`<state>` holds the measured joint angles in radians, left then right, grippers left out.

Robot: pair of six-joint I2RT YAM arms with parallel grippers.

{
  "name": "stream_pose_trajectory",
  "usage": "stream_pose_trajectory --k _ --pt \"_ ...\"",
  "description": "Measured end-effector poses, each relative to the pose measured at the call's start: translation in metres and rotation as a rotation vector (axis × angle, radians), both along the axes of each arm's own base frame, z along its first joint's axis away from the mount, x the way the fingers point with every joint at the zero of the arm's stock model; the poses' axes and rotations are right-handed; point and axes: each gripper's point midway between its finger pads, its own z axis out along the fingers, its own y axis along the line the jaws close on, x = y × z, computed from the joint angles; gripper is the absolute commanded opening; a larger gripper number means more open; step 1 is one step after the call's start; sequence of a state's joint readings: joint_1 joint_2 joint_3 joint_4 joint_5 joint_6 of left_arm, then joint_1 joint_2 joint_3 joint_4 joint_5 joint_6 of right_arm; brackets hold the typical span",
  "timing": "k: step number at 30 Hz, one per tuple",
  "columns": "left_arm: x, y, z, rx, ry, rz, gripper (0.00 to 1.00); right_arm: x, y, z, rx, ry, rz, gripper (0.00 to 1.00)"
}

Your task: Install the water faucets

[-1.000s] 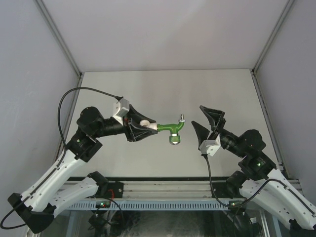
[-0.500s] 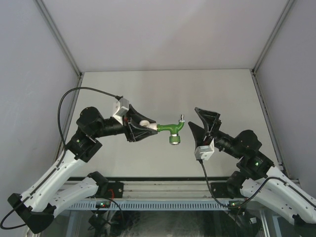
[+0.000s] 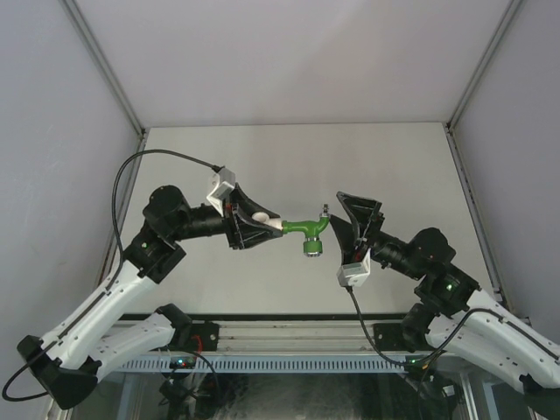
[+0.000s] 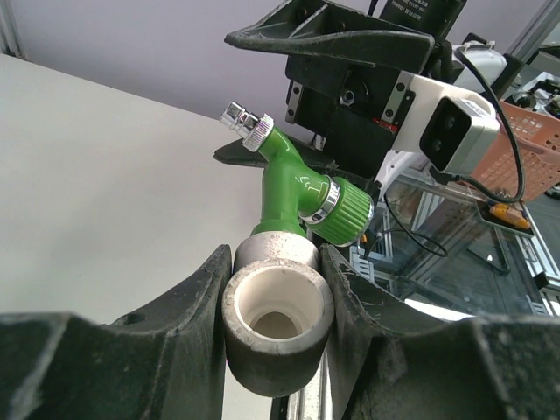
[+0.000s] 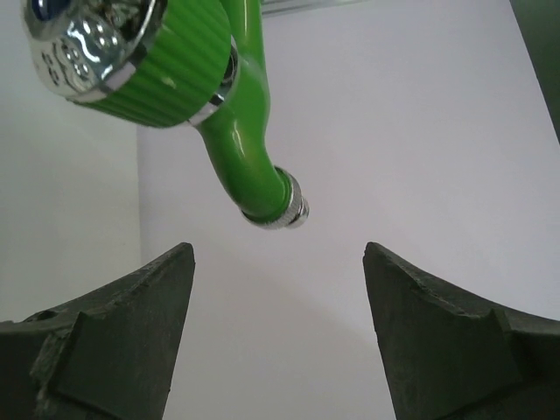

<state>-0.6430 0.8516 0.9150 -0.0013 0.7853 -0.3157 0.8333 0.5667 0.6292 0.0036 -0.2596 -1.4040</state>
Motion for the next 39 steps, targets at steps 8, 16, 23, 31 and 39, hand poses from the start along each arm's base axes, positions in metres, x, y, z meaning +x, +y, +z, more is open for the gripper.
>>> stream_pose_trajectory --k 8,16,23,31,39 --pt "0.005 -0.005 -0.007 0.011 0.045 -0.003 0.0 -0.01 0.028 -0.003 -0.029 -0.036 0.085 0.57" --pt "0.009 -0.009 -0.008 0.01 0.065 -0.008 0.0 -0.02 0.043 -0.015 -0.022 0.054 0.154 0.08" --pt "0.008 -0.01 -0.003 -0.001 0.044 -0.017 0.0 -0.025 0.043 -0.024 0.086 0.306 0.174 0.0" --pt "0.002 -0.012 0.004 -0.019 -0.005 -0.044 0.0 -0.034 0.042 -0.025 0.321 0.954 0.234 0.0" --pt "0.0 -0.014 0.004 -0.014 -0.047 -0.051 0.0 -0.045 0.039 -0.025 0.494 1.403 0.262 0.0"
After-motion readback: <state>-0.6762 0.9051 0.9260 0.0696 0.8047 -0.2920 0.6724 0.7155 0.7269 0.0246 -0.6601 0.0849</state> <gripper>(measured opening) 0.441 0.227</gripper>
